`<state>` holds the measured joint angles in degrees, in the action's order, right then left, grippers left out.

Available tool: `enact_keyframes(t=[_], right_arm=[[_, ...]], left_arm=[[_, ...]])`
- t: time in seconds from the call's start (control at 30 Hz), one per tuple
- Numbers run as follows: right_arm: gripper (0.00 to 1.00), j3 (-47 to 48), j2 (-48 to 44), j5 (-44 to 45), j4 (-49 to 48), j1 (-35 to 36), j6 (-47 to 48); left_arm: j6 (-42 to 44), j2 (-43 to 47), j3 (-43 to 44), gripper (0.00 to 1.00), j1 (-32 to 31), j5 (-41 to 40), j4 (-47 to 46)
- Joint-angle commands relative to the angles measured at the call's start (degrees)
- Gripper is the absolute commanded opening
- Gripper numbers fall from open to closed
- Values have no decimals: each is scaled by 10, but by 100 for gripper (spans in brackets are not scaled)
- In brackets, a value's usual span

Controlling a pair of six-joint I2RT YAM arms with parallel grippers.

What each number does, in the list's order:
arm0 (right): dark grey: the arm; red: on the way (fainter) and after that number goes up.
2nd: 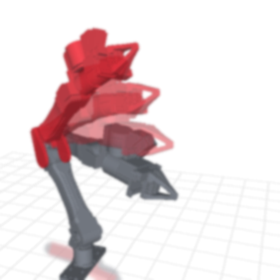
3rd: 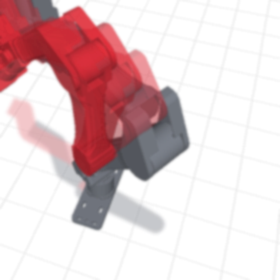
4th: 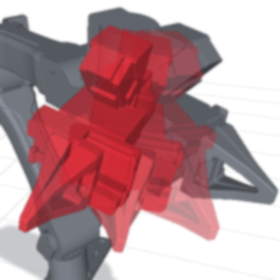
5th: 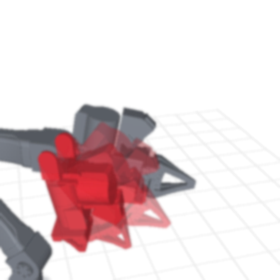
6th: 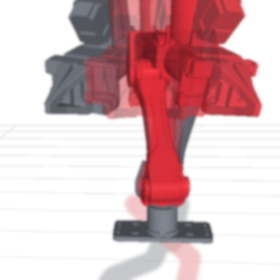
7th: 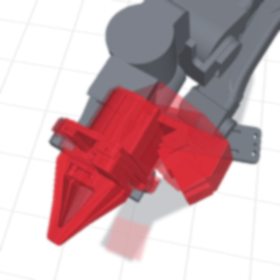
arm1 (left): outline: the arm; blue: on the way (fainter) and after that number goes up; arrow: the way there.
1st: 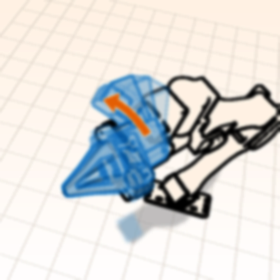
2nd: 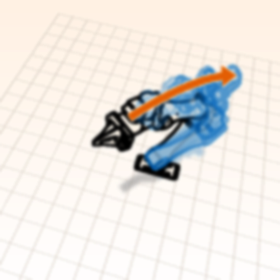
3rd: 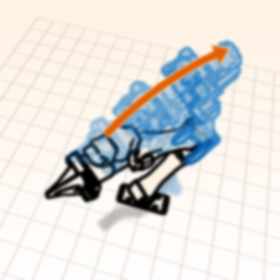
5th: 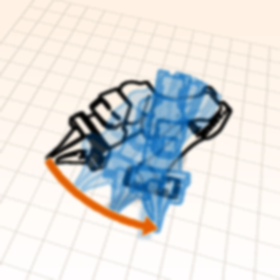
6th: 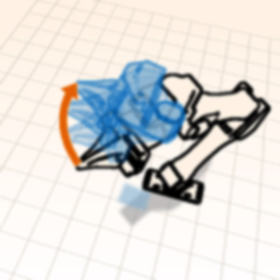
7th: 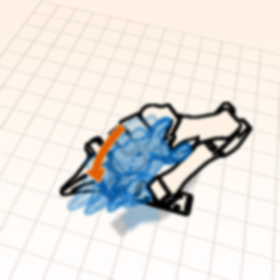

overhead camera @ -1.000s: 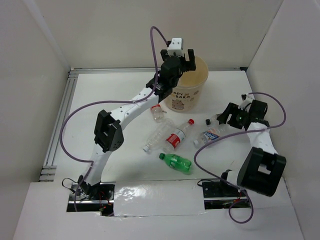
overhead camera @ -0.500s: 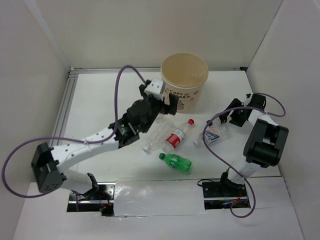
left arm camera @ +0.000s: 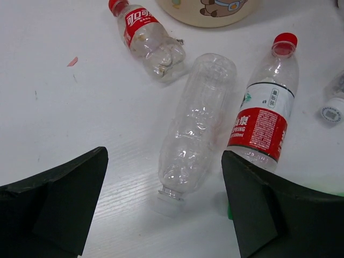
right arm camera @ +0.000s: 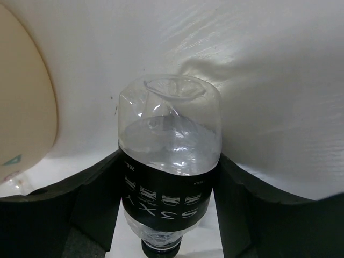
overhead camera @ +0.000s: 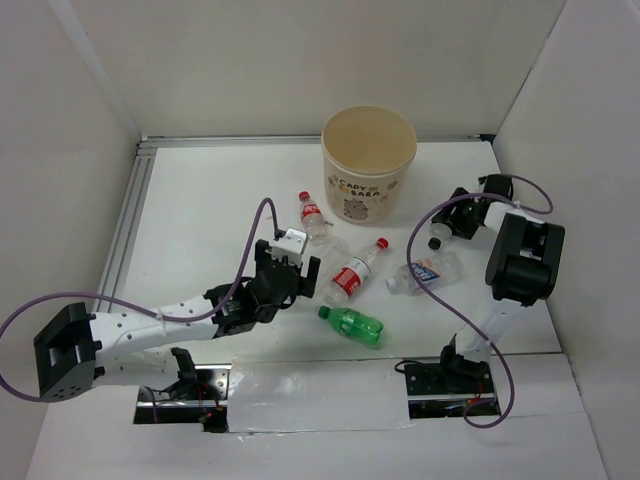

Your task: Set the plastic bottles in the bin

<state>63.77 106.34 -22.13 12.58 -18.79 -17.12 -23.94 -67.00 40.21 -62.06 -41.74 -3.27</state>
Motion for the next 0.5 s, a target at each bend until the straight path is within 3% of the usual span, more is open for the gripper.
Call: enact_keyframes(t=[0.0,0.1,0.3,0.47], right_arm=[[47,9,7,29,4,9,21],[31,22,-45,15,18,9,67],[23,132,-177,-112,63,9,147],[23,233,-206,-216,40,53,161]], left_arm=[[-26,-3,3,100,-2,-28,-16],[-38,-29,21,100,-2,-28,-9],[-33,-64,39,100,33,30,-21],[-33,-116,78,100,70,98,6]])
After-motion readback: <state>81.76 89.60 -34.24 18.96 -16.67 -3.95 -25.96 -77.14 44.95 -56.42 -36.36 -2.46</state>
